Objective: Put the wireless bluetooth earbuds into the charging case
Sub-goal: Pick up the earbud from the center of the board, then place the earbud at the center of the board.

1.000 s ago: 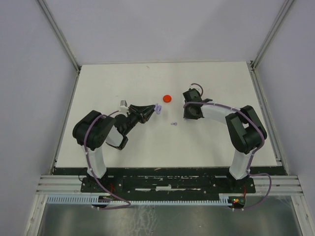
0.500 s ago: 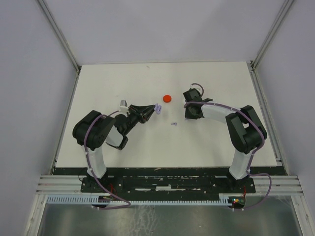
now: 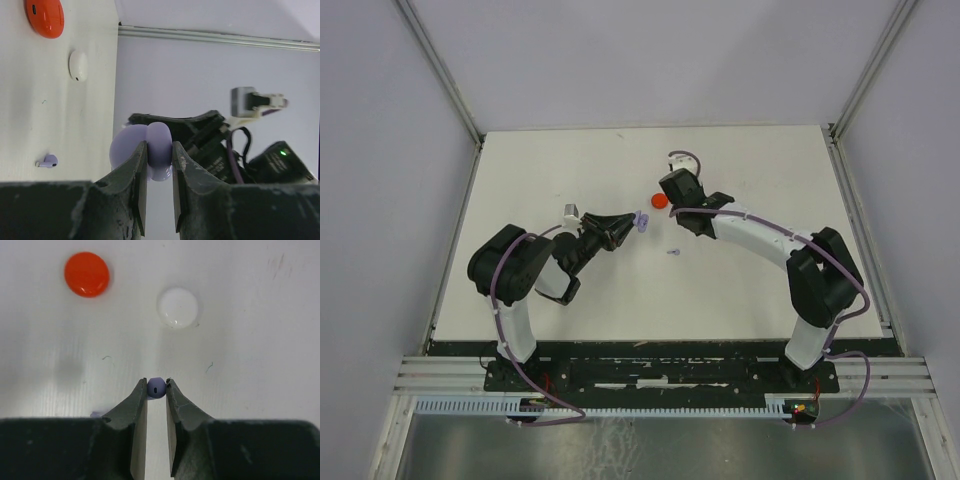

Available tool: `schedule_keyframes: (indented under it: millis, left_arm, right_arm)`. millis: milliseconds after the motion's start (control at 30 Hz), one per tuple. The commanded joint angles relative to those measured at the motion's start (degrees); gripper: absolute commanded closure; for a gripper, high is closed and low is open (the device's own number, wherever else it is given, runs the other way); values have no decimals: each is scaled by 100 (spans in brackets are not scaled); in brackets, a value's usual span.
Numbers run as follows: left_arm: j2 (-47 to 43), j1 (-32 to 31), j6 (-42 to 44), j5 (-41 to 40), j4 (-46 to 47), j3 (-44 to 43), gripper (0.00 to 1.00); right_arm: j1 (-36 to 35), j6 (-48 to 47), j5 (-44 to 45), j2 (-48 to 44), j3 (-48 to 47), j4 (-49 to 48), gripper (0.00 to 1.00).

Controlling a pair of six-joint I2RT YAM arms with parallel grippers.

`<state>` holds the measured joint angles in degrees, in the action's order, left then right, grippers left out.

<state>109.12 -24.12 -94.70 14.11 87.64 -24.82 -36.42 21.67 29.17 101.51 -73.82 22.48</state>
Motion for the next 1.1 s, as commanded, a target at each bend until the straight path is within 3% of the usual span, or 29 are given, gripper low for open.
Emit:
schedule_keyframes:
  millis: [0, 367, 1067]
  left_arm:
    - [-46, 2, 109, 59, 1144, -65, 97]
    - [-55, 1, 83, 48, 1148, -14, 97]
    - [-84, -1, 11, 114, 1147, -6, 97]
  right_arm:
    - [-514, -669, 1292, -210, -638, 464, 90]
    - [-1083, -1182, 2116, -267, -838, 437, 93]
    - [-1382, -1707, 2413, -461, -602, -124, 95]
